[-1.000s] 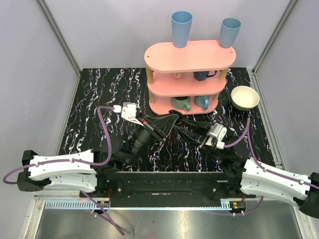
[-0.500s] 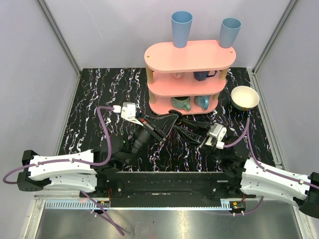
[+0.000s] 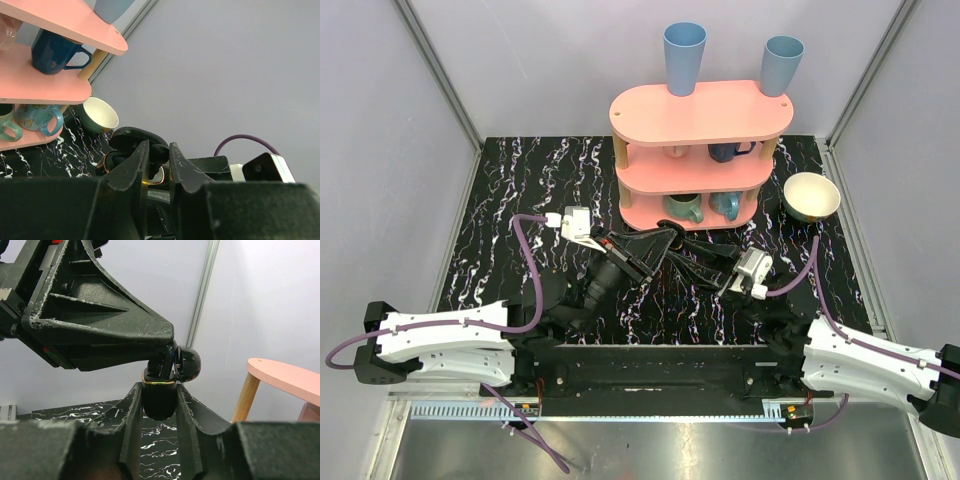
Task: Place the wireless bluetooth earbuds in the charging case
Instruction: Insert the right earbud into the right side groove of the charging case.
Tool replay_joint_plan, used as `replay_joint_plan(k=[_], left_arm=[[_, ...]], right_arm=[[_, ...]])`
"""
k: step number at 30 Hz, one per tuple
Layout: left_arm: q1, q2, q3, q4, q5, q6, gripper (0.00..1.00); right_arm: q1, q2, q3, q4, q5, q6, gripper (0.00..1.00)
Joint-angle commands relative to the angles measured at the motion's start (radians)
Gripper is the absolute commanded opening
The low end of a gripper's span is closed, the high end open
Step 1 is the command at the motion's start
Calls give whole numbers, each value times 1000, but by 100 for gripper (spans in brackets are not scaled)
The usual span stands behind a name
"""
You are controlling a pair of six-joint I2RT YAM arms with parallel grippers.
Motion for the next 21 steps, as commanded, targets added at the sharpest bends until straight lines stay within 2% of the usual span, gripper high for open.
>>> replay_joint_plan(k=[1,9,21], left_arm=[[-7,-8,16,-43,-32,12,0],[-24,0,59,-138,-125,-12,0],[-26,-8,12,-46,-82,-15,0]], right_arm=[[5,-1,41,84,-10,-23,0],[5,2,43,86,9,-46,0],[5,6,37,144,10,-34,0]])
